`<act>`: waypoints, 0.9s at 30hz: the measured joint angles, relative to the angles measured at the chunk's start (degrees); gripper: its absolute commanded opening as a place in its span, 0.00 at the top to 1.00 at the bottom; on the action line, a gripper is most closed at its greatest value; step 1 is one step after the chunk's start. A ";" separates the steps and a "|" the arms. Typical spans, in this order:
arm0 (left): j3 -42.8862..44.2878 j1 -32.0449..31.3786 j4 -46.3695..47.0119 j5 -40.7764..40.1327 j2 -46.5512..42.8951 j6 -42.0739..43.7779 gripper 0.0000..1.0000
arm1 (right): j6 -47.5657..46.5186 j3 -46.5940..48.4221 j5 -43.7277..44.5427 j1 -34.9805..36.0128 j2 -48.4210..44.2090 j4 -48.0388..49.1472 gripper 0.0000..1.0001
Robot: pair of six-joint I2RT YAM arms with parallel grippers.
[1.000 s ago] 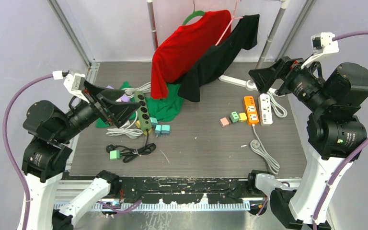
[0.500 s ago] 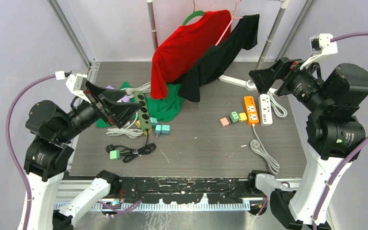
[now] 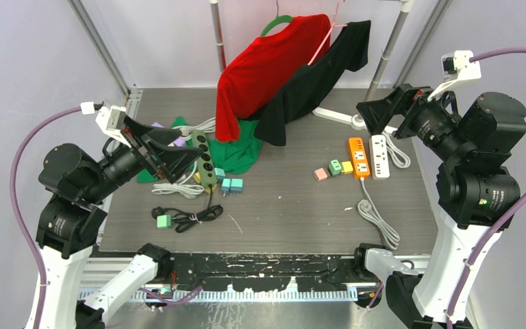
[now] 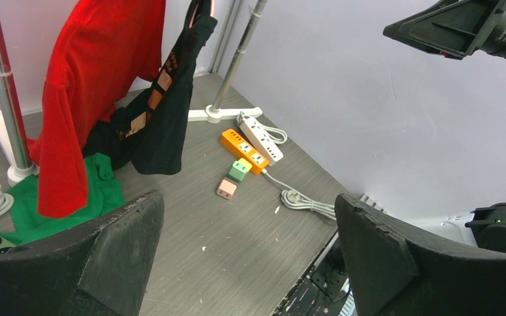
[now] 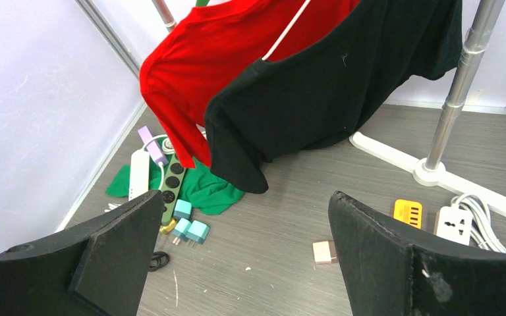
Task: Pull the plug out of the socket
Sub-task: Reset both arms
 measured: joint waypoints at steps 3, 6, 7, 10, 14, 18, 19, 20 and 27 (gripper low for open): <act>-0.02 0.00 0.13 0.02 -0.15 0.00 0.01 | 0.00 -0.46 0.20 0.00 -0.09 -0.02 0.00; -0.02 0.00 0.13 0.17 -0.39 0.04 0.01 | 0.00 -0.57 0.24 0.00 -0.15 0.00 0.00; -0.02 0.00 0.13 0.20 -0.48 0.04 0.01 | 0.00 -0.59 0.24 0.00 -0.31 -0.02 0.00; -0.02 0.00 0.13 0.20 -0.52 0.04 0.01 | 0.00 -0.59 0.24 0.00 -0.37 -0.02 0.00; -0.02 0.00 0.13 0.20 -0.52 0.04 0.00 | 0.00 -0.59 0.24 0.00 -0.50 0.00 0.00; -0.02 0.00 0.13 0.20 -0.52 0.07 0.01 | 0.00 -0.59 0.24 0.00 -0.48 -0.02 0.00; -0.02 0.00 0.13 0.20 -0.52 0.09 0.01 | 0.00 -0.59 0.24 0.00 -0.48 -0.02 0.00; -0.02 0.00 0.13 0.20 -0.52 0.11 0.01 | 0.00 -0.59 0.24 0.00 -0.48 0.00 0.00; -0.02 0.00 0.13 0.20 -0.52 0.61 0.01 | 0.00 -0.59 0.26 0.00 -0.48 -0.02 0.00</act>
